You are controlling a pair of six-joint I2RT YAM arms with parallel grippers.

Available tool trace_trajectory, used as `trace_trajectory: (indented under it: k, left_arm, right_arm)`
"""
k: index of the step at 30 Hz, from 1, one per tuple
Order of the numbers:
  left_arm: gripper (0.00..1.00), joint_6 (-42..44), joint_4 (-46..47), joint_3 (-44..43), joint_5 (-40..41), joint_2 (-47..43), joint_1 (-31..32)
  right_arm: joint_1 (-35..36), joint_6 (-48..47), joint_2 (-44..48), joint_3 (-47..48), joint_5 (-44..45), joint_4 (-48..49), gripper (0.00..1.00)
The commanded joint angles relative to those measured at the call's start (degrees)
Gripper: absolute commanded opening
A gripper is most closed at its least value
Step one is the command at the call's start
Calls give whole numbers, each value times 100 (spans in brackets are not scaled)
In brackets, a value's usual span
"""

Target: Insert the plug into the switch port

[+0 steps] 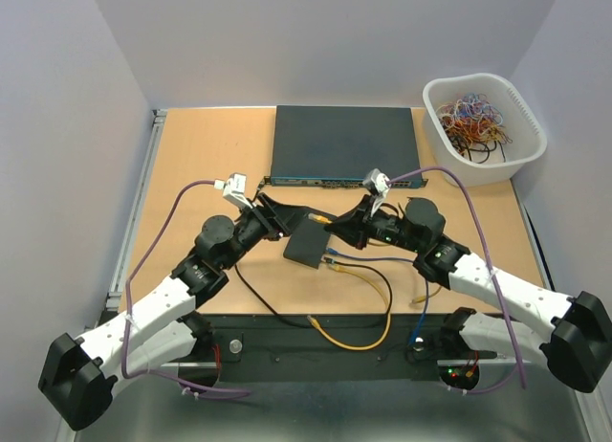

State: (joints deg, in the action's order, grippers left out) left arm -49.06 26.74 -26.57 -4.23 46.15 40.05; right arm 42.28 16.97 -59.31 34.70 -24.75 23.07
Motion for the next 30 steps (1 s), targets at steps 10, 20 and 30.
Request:
trace_trajectory:
  k: [10, 20, 30]
  left_arm:
    - [61, -552, 1096, 328, -333, 333, 3]
    - [29, -614, 1298, 257, -482, 509, 3]
    - [0, -561, 1263, 257, -509, 482, 3]
  right_arm:
    - [298, 43, -344, 134, -91, 716, 0]
    - [421, -1, -696, 301, -39, 971, 0]
    - [527, -150, -819, 301, 243, 980, 0]
